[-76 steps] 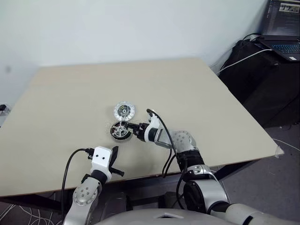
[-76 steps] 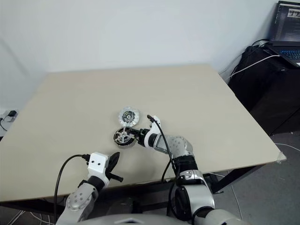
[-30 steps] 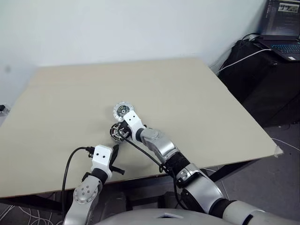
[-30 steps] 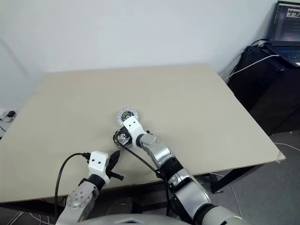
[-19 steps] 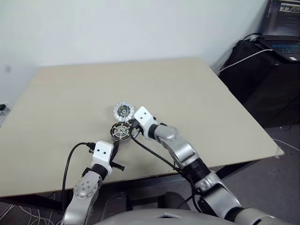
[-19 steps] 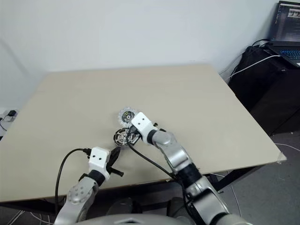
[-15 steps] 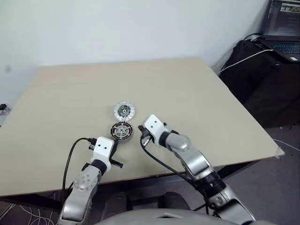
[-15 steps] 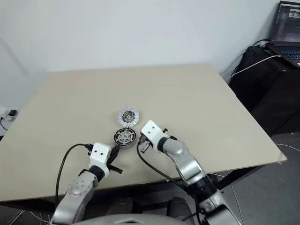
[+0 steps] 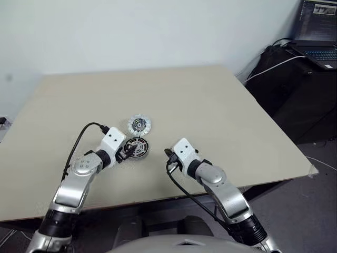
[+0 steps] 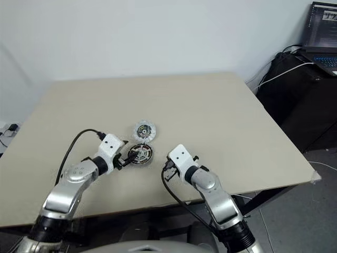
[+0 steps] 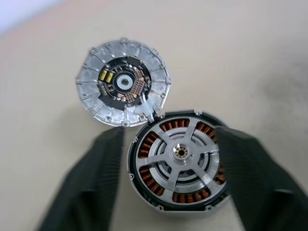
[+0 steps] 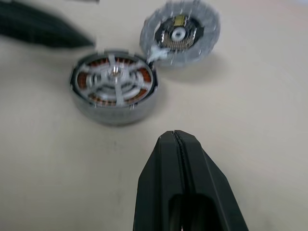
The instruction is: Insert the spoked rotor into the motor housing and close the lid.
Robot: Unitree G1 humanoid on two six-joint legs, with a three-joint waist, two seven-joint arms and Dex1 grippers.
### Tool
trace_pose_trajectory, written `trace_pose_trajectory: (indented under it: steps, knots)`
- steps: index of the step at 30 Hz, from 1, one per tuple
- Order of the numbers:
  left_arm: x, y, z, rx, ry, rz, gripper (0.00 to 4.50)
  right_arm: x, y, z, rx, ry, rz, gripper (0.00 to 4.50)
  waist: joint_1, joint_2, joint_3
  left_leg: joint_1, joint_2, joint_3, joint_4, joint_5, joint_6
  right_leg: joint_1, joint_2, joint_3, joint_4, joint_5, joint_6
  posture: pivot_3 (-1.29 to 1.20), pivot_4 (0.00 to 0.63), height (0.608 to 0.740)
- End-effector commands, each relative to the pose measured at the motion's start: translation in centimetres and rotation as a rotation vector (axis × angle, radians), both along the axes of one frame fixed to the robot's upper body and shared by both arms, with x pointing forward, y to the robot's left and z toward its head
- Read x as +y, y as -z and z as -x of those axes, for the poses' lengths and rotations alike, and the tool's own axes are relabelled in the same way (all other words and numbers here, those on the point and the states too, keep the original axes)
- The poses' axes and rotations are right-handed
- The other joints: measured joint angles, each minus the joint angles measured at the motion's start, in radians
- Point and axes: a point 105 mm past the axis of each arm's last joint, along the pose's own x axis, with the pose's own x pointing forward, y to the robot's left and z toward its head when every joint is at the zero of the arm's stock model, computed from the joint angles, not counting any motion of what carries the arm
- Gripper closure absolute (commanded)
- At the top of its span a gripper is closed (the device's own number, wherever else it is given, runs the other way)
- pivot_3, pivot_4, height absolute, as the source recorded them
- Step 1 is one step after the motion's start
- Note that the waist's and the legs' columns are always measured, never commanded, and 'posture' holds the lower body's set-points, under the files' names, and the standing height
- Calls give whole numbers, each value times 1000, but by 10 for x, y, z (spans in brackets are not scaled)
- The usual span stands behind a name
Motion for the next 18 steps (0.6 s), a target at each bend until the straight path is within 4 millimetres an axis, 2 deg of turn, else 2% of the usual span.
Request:
trace_pose_trajectory:
  steps: [1,8,18]
  knots:
    - [-6,-5,-4,19,92,1,380,-2,-14,-2,-43,27,-28,4500,1,0,0,0,0,0,0,0,0,0,0,0,0,0,0,0,0,740]
    - [-13,-2,-6,121,227,-12,380,-5,-13,-2,-38,68,-40,4500,2,-1,0,0,0,0,1,0,0,1,0,0,1,0,0,0,0,740]
    - [-23,12,-9,185,354,-149,380,-7,-12,-2,-31,100,-50,4500,2,-1,-1,0,0,0,2,0,0,1,1,1,1,0,0,0,0,740]
